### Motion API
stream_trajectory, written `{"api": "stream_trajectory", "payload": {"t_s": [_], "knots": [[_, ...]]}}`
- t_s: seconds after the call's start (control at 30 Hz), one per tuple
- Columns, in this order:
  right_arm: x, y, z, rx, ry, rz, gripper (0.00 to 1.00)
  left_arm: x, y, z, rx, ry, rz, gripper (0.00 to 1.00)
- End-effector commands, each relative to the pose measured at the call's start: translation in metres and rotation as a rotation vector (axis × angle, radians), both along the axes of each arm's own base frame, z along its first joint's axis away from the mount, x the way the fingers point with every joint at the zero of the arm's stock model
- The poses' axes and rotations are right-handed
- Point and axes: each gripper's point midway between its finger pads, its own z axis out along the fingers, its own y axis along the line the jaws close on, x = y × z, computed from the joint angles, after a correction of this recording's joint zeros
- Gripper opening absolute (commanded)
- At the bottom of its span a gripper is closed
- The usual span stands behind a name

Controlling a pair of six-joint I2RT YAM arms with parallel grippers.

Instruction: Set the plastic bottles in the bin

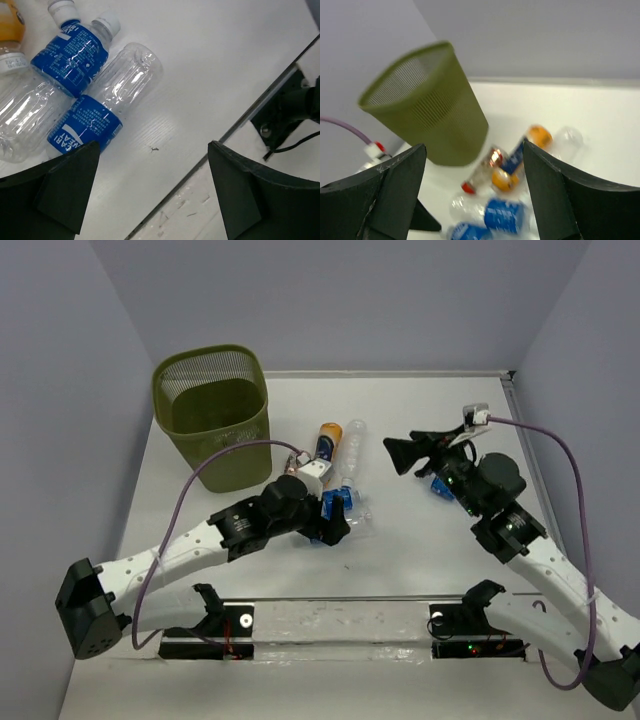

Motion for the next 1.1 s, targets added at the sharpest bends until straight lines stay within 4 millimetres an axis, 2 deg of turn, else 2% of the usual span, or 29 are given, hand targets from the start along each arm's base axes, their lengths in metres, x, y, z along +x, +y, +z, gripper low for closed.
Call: {"api": "stream_trajectory", "payload": {"t_s": [0.0, 0.03, 0.1, 0.17, 0.2, 0.3, 0.4, 0.5, 0.67, 0.8, 1.07], "knots": [[-0.009, -0.038, -0.104, -0.047, 0.278, -0.122, 0.82, 0.021, -0.017, 0.016, 0.135, -0.224, -0.011, 0.99], [-0.019, -0.050, -0.111, -0.044, 0.284, -0.148, 0.82, 0.023, -0.025, 0.013, 0.148, -0.245, -0.023, 0.99], [-0.026, -0.068, -0.117, -0.035, 0.288, -0.212, 0.81, 0.021, -0.038, 0.005, 0.192, -0.285, -0.069, 0.99], [-0.036, -0.081, -0.110, -0.012, 0.258, -0.238, 0.72, 0.021, -0.050, 0.000, 0.201, -0.306, -0.101, 0.99], [-0.038, -0.087, -0.110, -0.010, 0.258, -0.258, 0.72, 0.023, -0.054, -0.002, 0.211, -0.316, -0.117, 0.99], [-0.050, -0.104, -0.113, -0.024, 0.260, -0.302, 0.73, 0.028, -0.064, -0.026, 0.276, -0.307, -0.145, 0.99], [-0.061, -0.113, -0.106, -0.004, 0.231, -0.310, 0.75, 0.033, -0.072, -0.028, 0.266, -0.325, -0.151, 0.99], [-0.069, -0.119, -0.108, -0.008, 0.229, -0.312, 0.76, 0.040, -0.081, -0.030, 0.272, -0.343, -0.151, 0.99], [-0.073, -0.111, -0.113, -0.021, 0.248, -0.268, 0.78, 0.053, -0.086, -0.054, 0.376, -0.338, -0.149, 0.99], [-0.074, -0.109, -0.116, -0.023, 0.259, -0.254, 0.79, 0.049, -0.089, -0.078, 0.422, -0.300, -0.191, 0.99], [-0.075, -0.106, -0.113, -0.020, 0.261, -0.236, 0.81, 0.040, -0.086, -0.095, 0.435, -0.253, -0.199, 0.99]]}}
